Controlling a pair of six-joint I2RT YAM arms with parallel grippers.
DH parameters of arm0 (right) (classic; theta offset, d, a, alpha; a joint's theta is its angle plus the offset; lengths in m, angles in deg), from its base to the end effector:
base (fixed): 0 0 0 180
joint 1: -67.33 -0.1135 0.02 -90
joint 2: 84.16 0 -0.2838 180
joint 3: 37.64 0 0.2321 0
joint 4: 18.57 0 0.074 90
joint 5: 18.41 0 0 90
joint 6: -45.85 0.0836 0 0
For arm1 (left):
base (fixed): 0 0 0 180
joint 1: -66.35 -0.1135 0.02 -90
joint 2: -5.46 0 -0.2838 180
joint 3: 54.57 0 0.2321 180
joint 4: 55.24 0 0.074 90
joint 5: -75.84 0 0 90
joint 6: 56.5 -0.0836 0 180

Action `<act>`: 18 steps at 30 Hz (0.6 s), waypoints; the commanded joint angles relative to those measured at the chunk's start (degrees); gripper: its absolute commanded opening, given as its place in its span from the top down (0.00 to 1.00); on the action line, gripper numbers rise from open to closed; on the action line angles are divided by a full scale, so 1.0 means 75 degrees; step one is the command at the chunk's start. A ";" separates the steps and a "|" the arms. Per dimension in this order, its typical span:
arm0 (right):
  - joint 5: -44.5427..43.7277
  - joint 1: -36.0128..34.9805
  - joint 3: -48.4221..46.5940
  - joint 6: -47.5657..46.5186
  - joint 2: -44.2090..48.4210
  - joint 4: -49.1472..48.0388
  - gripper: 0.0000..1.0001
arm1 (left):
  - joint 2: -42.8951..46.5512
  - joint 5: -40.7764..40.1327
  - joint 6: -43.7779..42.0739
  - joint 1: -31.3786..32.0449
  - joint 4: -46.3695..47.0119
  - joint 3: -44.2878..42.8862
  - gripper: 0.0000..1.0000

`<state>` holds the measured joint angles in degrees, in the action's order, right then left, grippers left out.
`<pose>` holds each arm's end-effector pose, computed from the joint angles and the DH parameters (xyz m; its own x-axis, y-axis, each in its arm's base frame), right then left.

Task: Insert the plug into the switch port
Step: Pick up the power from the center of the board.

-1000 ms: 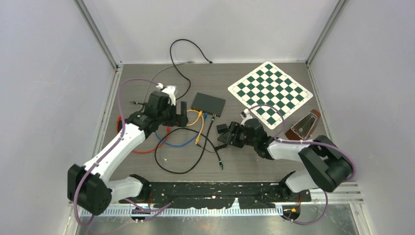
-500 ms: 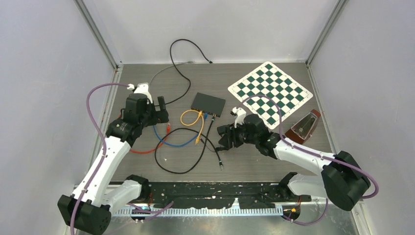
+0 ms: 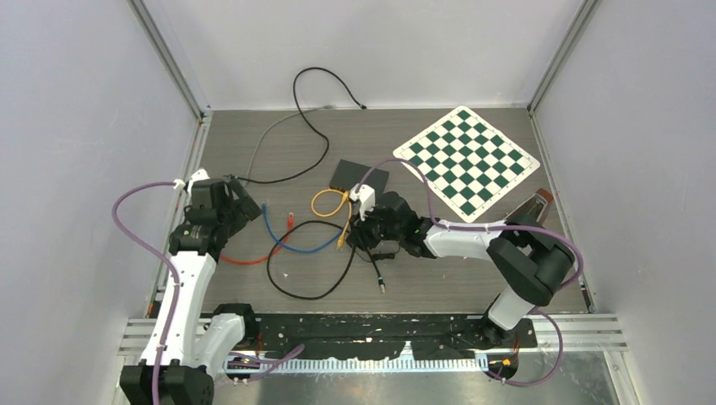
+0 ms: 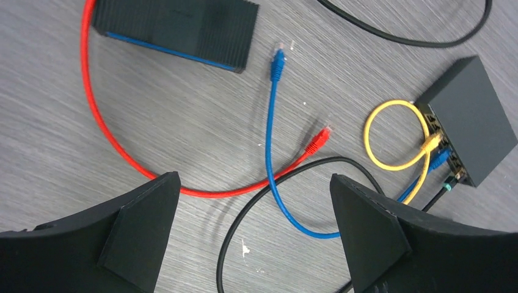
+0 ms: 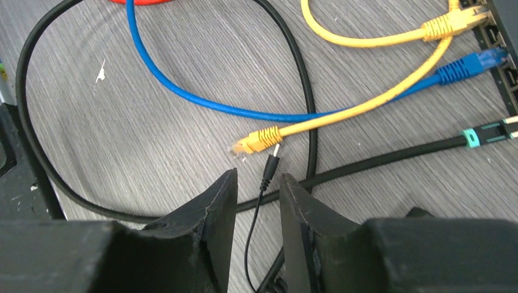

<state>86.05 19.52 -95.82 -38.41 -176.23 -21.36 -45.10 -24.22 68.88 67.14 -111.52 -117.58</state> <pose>0.2234 0.2775 0.1877 -0.4313 -0.3316 -0.8391 -0.8220 0.5277 0.2140 0.1793 0.0121 0.2745 -0.4995 -0.5633 -0.6582 -0.4926 0.8097 -0.3191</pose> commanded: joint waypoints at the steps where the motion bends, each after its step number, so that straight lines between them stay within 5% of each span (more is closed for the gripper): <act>1: -0.0496 -0.0202 -0.0625 0.0177 -0.0407 -0.0092 0.62 | 0.0323 -0.0214 0.0619 -0.0488 -0.0007 0.0097 0.04; 18: -0.0995 -0.0535 -0.1292 0.0139 -0.1341 0.1156 0.63 | -0.0341 -0.0976 0.2065 -0.1378 -0.0365 0.0231 0.08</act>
<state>80.28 16.76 -103.45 -36.44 -185.79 -14.39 -46.92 -28.92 80.98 58.60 -114.78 -116.10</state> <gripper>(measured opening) 0.371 0.927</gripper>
